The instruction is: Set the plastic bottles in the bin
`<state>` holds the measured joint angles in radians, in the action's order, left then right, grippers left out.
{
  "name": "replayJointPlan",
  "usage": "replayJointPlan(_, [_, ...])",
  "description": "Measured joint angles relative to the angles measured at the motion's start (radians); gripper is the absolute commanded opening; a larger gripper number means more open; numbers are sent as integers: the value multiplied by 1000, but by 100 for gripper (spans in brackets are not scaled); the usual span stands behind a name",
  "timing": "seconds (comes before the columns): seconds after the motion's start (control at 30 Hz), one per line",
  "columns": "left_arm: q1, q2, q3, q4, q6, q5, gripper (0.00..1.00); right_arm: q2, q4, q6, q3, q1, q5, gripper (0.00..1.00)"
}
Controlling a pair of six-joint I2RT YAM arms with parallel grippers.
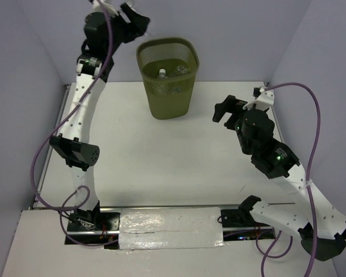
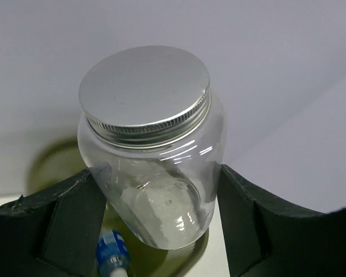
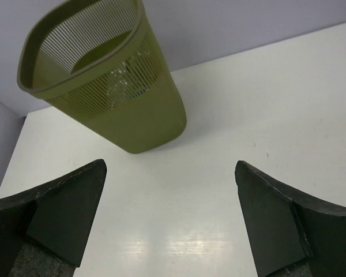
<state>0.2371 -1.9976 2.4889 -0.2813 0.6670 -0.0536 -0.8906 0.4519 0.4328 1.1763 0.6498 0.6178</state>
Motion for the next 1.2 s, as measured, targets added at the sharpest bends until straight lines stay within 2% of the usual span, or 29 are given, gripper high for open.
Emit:
replayJointPlan(0.13, [75, -66, -15, -36, -15, -20, 79, 51, 68, 26, -25, 4, 12, 100])
replayJointPlan(0.17, [84, -85, -21, -46, -15, -23, 84, 61, 83, 29, -26, 4, 17, 100])
replayJointPlan(0.2, [89, -100, -26, -57, -16, -23, 95, 71, 95, 31, -26, 4, 23, 100])
replayJointPlan(0.23, [93, -120, -33, -70, -18, -24, 99, 79, 103, 32, -26, 4, 28, 100])
replayJointPlan(0.4, [100, -165, -68, -119, -10, -28, 99, 93, 140, 35, -26, 5, 49, 100])
replayJointPlan(0.63, [103, -120, -66, -123, -14, -37, 99, 75, 187, 42, -16, 5, 49, 100])
replayJointPlan(0.77, [108, 24, -170, -138, -41, -34, 99, 60, 230, 58, -14, 5, 49, 100])
replayJointPlan(1.03, [114, 549, -660, -143, -154, 92, 99, 64, 285, 97, -28, 5, 53, 100])
replayJointPlan(1.2, [113, 782, -930, -138, -221, 220, 99, 55, 288, 103, -63, 5, 57, 100])
